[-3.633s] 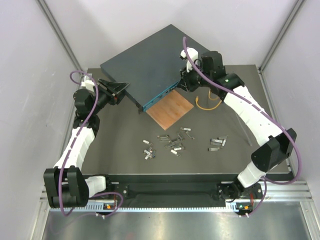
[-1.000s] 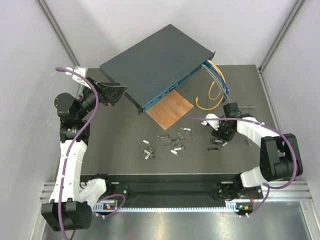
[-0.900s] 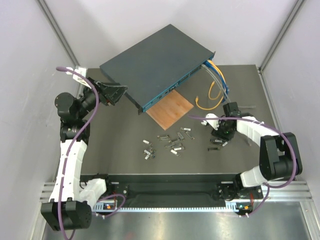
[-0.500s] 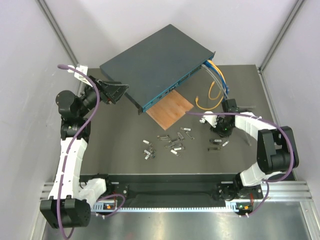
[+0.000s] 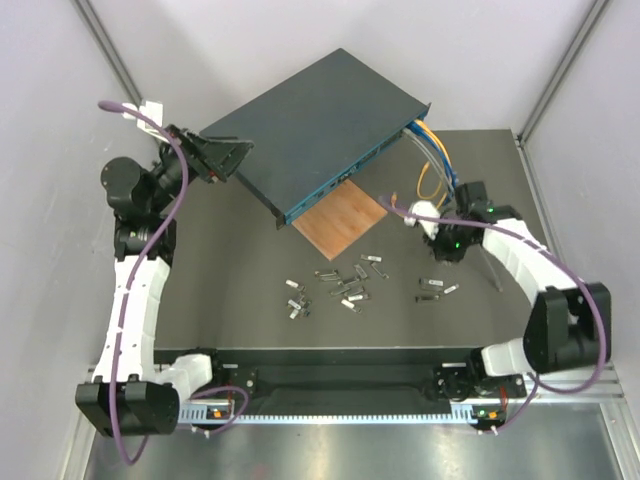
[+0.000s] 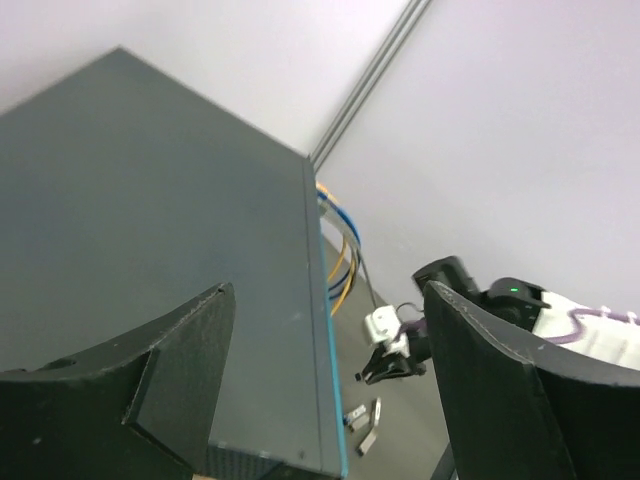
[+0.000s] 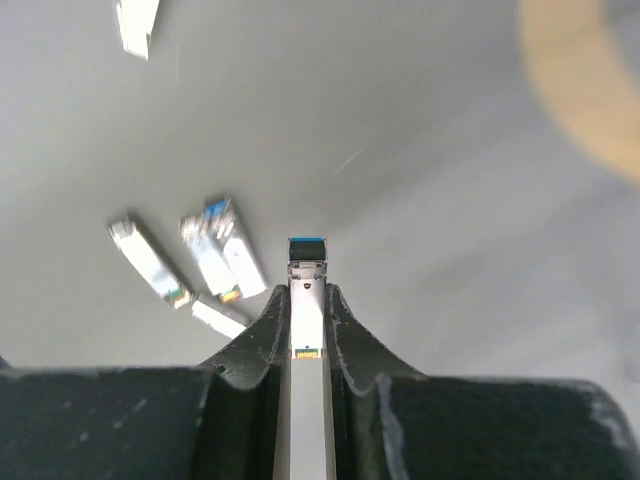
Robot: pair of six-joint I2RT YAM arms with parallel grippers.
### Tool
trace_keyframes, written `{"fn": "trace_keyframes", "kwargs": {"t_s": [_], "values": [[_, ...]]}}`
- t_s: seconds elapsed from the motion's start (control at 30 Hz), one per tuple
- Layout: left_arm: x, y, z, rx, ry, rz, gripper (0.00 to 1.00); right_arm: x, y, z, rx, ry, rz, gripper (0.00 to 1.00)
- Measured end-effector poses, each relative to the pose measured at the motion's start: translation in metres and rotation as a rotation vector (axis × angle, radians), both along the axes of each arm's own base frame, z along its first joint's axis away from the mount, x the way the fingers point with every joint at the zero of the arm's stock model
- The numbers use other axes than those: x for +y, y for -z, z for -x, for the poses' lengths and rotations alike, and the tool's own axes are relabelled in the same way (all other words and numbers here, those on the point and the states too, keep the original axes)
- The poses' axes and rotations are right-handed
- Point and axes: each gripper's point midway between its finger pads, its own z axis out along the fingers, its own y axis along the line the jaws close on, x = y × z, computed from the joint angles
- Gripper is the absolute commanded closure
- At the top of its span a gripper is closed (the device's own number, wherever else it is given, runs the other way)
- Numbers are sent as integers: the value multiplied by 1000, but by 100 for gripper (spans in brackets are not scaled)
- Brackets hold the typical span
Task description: Insert the plug into the switch port
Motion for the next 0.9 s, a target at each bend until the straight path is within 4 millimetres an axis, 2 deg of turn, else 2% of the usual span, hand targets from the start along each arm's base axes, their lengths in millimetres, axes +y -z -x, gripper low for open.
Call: {"fn": "trace_keyframes", "kwargs": {"t_s": [0.03, 0.17, 0.3, 0.37, 0.53, 0.67, 0.8, 0.9], "values": [[0, -7, -1, -9, 1, 4, 19, 6, -20, -8, -44, 13, -38, 100], [-3, -28, -2, -46, 14, 3, 19, 33, -121, -36, -265, 73, -247, 100], [-16, -37, 1, -76, 45, -17, 20, 56, -205, -35, -408, 130, -479, 100], [-34, -33, 7, -81, 88, -46, 20, 69, -235, -33, -428, 159, -606, 100], [-82, -11, 20, -80, 170, -125, 21, 96, -288, -36, -383, 277, -948, 100], [-124, 9, 27, -101, 199, -205, 22, 111, -315, -37, -319, 363, -1192, 100], [-177, 38, 43, -133, 236, -335, 25, 126, -342, -31, -282, 382, -1338, 100], [-208, 52, 44, -157, 238, -430, 28, 139, -362, -17, -279, 353, -1418, 100]]}}
